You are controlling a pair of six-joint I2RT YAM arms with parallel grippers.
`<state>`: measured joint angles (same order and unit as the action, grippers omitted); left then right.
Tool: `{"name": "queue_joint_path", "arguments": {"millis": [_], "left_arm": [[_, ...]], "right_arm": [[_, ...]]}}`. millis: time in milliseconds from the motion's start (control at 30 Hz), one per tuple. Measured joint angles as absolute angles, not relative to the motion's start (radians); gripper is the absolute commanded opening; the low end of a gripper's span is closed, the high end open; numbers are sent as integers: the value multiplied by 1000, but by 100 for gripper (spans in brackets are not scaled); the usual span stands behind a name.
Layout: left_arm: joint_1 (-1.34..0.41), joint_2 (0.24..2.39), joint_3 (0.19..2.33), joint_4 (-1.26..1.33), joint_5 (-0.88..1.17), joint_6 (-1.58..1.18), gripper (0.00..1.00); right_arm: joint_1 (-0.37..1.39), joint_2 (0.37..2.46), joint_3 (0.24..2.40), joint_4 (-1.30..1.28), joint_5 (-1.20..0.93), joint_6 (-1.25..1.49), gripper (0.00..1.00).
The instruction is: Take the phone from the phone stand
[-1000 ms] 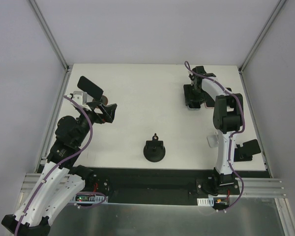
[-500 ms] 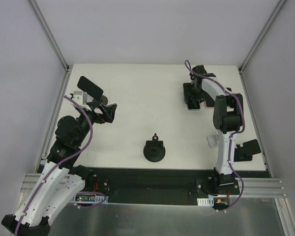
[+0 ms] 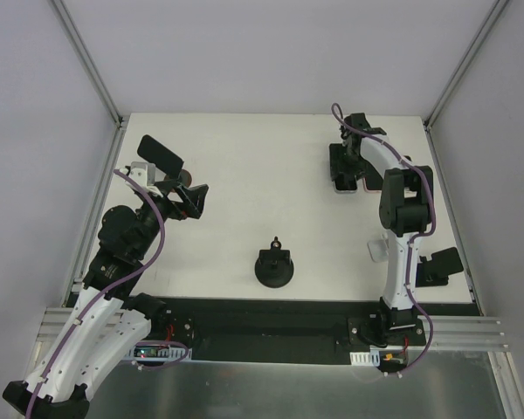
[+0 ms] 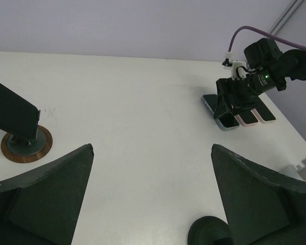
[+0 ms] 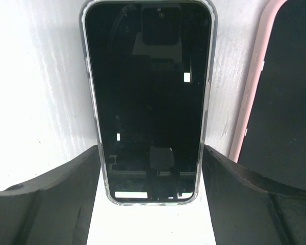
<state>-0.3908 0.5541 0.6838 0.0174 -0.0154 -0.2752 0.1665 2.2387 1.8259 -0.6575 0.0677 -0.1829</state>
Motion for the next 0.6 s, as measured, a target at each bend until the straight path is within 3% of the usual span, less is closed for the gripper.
{"name": "queue_joint_path", "arguments": {"millis": [67,367,600], "left_arm": [[-391,554,684,17,-15,-275,97],[-391,554,684,17,-9,-273,97],[-391,554,684,17,-9,-273,98]], "right_arm": [[162,2246,1839,-658,68,-183,65],[155,2230,1795,-624,44,-177,96],[160,1959,1515,-532,-59,-178,98]]}}
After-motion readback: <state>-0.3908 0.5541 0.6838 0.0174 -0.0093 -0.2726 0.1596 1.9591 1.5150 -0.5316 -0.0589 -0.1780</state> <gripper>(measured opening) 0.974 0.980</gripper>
